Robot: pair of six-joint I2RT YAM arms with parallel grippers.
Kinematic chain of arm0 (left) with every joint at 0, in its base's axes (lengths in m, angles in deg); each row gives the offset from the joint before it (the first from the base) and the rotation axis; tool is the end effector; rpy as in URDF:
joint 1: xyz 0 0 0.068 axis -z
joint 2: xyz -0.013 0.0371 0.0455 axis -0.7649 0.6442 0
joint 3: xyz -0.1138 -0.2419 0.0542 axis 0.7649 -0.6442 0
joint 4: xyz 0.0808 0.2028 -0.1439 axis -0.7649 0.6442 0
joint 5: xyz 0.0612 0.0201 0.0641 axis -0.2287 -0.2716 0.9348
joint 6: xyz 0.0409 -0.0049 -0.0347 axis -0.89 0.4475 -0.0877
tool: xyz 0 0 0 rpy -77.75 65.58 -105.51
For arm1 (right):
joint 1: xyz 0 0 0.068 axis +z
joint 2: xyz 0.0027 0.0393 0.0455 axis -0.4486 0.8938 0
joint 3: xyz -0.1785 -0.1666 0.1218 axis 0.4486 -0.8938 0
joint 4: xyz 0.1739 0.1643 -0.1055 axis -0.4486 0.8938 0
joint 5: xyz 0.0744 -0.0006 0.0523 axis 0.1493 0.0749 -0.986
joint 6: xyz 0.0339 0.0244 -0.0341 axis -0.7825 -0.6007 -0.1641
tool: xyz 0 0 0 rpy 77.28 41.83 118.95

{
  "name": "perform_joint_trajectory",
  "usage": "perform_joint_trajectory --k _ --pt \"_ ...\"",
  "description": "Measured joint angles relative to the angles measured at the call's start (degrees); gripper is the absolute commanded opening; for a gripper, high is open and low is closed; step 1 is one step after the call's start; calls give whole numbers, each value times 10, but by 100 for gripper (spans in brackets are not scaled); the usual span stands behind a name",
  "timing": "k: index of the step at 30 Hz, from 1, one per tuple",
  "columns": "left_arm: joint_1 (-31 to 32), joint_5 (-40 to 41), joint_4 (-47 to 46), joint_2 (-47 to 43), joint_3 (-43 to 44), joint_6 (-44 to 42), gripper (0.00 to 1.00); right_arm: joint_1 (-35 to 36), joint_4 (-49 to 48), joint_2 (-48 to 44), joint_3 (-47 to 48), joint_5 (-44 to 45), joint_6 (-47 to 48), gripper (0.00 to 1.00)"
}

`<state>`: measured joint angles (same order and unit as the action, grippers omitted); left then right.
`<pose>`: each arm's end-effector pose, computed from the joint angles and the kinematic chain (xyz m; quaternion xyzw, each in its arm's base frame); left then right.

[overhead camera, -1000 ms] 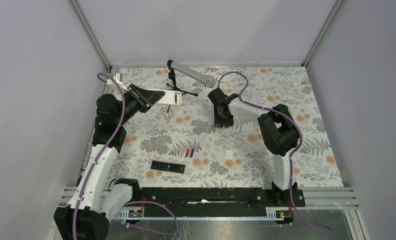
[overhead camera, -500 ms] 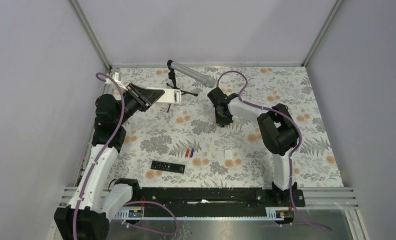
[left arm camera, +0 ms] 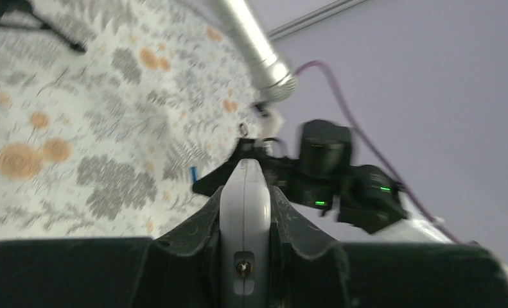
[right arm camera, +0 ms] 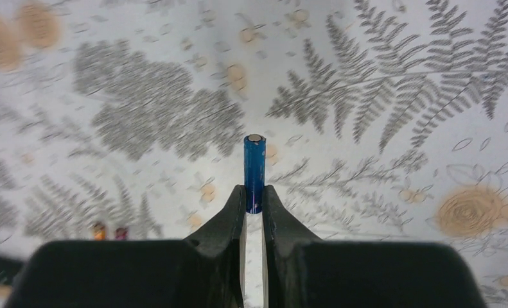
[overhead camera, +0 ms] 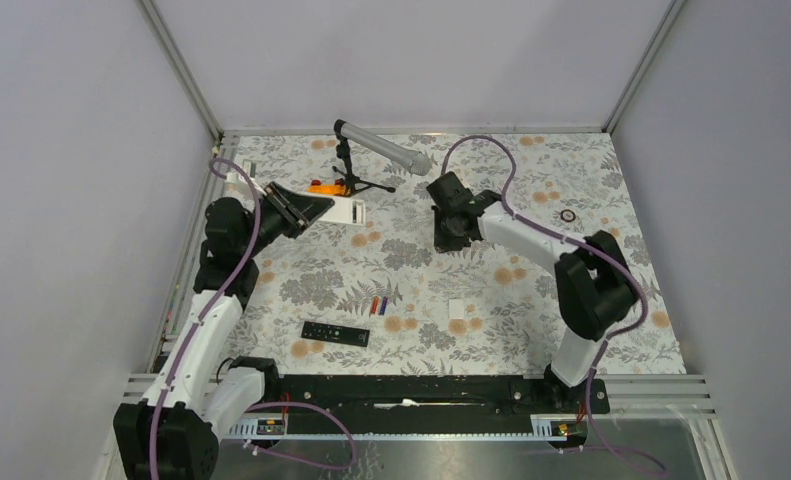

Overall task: Load the batteries into the remote control
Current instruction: Pick up the battery from the center of the board, then load the battery into the remote control.

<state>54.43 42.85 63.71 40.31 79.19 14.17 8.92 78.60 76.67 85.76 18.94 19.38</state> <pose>0.2111 -0.0360 0.3327 -0.1454 0.7130 -0.5174 0.4503 0.3139 0.2182 0.2070 -0.0292 0.9629 0.0817 0.2554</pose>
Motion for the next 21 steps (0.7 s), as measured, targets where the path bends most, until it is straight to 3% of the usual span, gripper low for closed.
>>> perform_joint_trajectory --k 10,21 --pt "0 -6 -52 54 -143 33 0 38 -8 -151 -37 -110 -82 4" --pt "52 -16 -167 139 -154 61 0 67 -2 -159 34 -183 -130 4"
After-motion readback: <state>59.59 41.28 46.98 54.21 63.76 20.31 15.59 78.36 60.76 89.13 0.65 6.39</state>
